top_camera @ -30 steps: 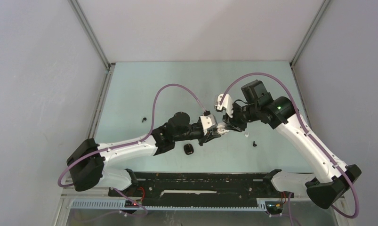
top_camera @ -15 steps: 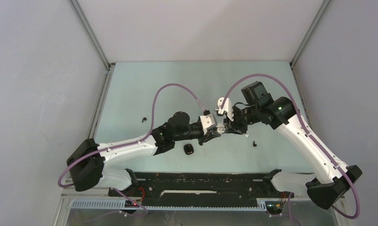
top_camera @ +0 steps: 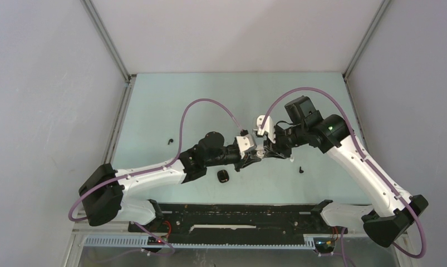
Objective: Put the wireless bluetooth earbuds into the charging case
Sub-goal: Place the earbud in the charging case.
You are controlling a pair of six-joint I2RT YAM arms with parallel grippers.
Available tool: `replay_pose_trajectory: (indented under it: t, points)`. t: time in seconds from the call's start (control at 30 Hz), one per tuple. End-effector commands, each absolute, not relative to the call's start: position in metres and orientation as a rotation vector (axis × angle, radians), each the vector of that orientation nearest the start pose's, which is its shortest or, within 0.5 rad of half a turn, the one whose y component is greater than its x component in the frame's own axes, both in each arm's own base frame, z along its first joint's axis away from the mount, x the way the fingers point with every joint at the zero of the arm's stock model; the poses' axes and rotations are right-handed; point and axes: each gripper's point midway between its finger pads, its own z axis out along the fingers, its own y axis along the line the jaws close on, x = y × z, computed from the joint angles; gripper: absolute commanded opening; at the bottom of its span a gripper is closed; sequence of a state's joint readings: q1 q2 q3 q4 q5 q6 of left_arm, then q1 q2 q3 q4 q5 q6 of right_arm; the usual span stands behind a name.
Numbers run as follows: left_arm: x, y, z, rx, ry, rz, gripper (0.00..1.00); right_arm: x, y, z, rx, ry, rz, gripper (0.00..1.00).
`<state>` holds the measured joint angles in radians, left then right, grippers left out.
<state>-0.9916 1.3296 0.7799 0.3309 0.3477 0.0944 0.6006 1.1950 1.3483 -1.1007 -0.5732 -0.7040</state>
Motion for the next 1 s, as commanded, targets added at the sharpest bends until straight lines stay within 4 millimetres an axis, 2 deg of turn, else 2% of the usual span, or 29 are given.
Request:
replay_pose_trajectory:
  t: [0.0,0.4,0.97]
  points:
    - [0.185,-0.387,0.228,1.143,1.38,-0.972,0.0,0.18,0.223,0.263,-1.64,1.707,0.703,0.29]
    - [0.183,-0.387,0.231,1.14,1.371,-0.986,0.0,0.186,0.23,0.25,-1.635,1.732,0.663,0.31]
    - [0.183,-0.386,0.236,1.118,1.366,-1.011,0.0,0.185,0.224,0.234,-1.671,1.757,0.622,0.31]
